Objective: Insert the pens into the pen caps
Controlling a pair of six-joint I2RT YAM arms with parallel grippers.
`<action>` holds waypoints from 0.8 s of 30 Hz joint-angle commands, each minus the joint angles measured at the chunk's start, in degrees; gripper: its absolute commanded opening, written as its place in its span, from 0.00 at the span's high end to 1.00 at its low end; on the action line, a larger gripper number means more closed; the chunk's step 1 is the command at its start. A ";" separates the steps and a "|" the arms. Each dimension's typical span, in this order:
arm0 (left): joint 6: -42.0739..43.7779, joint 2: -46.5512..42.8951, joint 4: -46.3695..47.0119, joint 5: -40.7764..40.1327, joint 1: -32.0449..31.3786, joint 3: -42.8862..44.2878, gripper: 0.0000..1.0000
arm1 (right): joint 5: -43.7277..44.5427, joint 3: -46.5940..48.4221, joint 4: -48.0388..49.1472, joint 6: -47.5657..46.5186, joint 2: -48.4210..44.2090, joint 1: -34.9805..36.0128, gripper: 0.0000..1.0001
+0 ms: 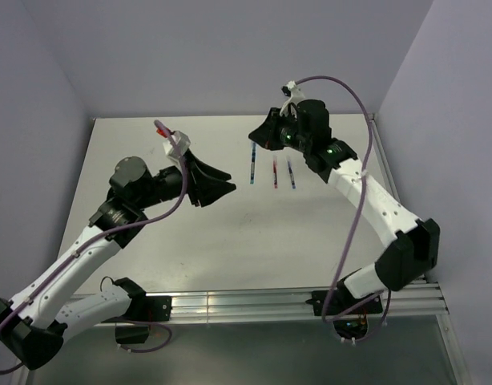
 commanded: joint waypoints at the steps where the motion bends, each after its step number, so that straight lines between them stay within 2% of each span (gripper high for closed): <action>1: 2.02 -3.90 -3.31 -5.44 -0.11 0.68 0.52 | 2.51 3.80 -2.62 -3.38 7.16 -2.89 1.00; 5: 1.85 -4.79 -7.80 -10.81 0.15 0.68 0.51 | 5.14 12.03 -5.42 -5.76 18.49 -5.00 1.00; 6: 1.85 -4.96 -8.16 -11.42 0.15 0.59 0.51 | 6.19 14.07 -6.39 -6.29 23.74 -5.70 1.00; 11: 1.23 -5.32 -9.48 -12.13 0.33 -0.11 0.51 | 7.08 26.90 -12.90 -7.61 38.53 -6.50 1.00; 17: 1.49 -5.58 -10.71 -13.54 0.68 -0.20 0.51 | 8.66 34.56 -17.91 -8.05 46.11 -7.20 1.00; 24: 0.97 -5.23 -10.54 -13.01 1.90 -0.73 0.50 | 10.15 34.84 -19.67 -8.66 49.37 -7.55 1.00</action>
